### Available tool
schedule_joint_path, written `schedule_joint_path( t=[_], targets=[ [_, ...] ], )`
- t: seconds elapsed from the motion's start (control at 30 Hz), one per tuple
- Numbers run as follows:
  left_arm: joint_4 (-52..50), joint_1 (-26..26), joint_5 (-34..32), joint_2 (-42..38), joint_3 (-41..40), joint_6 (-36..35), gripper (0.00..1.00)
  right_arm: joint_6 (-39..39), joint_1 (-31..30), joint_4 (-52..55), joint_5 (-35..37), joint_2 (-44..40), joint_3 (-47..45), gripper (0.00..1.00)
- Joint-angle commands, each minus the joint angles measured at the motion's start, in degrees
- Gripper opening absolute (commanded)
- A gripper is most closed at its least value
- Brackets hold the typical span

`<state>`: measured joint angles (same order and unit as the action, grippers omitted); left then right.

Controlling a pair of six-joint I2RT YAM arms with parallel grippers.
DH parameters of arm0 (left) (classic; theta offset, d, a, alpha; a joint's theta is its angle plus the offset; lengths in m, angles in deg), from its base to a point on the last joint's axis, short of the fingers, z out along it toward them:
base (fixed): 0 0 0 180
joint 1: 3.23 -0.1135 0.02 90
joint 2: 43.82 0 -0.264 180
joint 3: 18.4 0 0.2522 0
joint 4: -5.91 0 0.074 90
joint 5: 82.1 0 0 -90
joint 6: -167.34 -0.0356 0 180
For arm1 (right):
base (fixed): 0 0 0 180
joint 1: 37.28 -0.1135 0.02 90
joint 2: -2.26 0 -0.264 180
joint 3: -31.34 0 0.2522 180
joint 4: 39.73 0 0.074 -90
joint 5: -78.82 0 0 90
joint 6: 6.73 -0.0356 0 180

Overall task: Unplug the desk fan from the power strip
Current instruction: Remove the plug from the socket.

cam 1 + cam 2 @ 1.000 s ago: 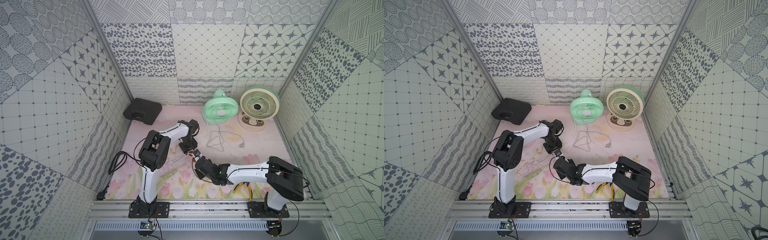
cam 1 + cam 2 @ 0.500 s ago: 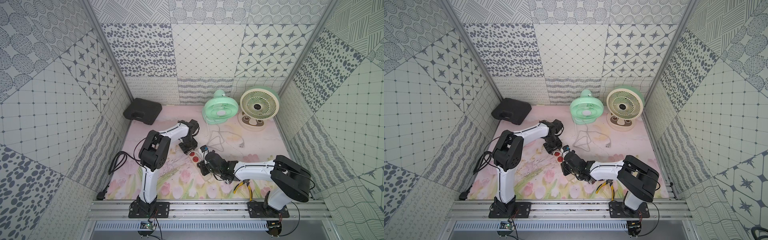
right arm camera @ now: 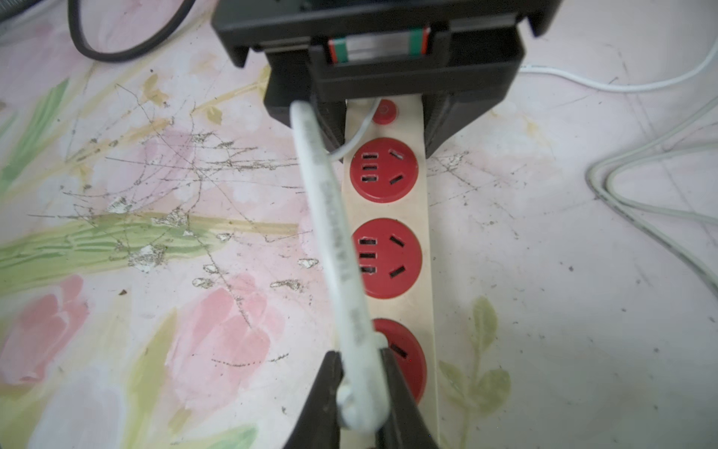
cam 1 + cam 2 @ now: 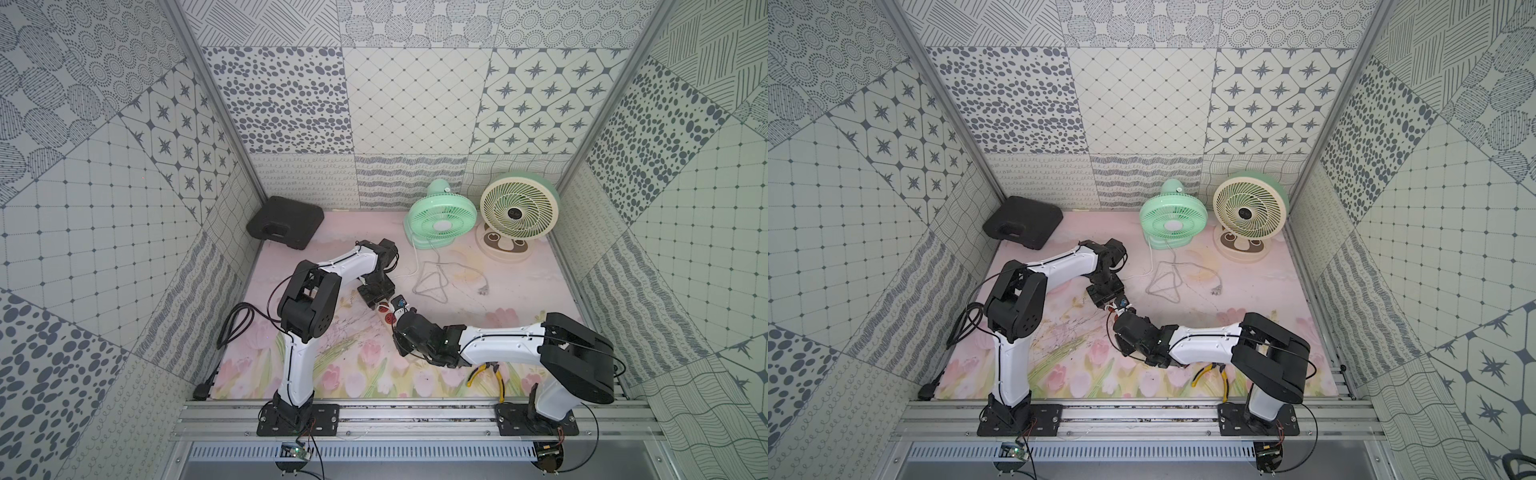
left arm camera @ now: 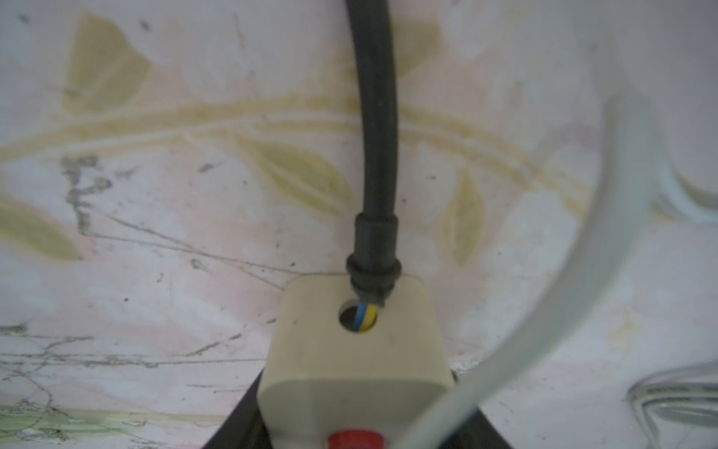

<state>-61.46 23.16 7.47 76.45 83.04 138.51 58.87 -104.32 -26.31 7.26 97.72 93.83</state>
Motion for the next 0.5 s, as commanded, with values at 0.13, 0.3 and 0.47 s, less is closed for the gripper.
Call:
schedule_joint_path(
  t=[0.13,0.3,0.47],
  targets=[
    [-12.96,-0.46,-12.23,1.63,-1.09,0.71,0.00,6.72,-5.82,3.86,10.24,2.16,5.39,0.00],
    [-12.92,-0.45,-12.23,1.68,-1.19,0.79,0.00,6.32,-5.97,3.86,10.21,2.08,5.50,0.00],
    [-12.75,-0.46,-12.23,1.66,-1.37,0.79,0.00,5.03,-5.57,3.03,9.48,1.12,4.72,0.00]
  ],
)
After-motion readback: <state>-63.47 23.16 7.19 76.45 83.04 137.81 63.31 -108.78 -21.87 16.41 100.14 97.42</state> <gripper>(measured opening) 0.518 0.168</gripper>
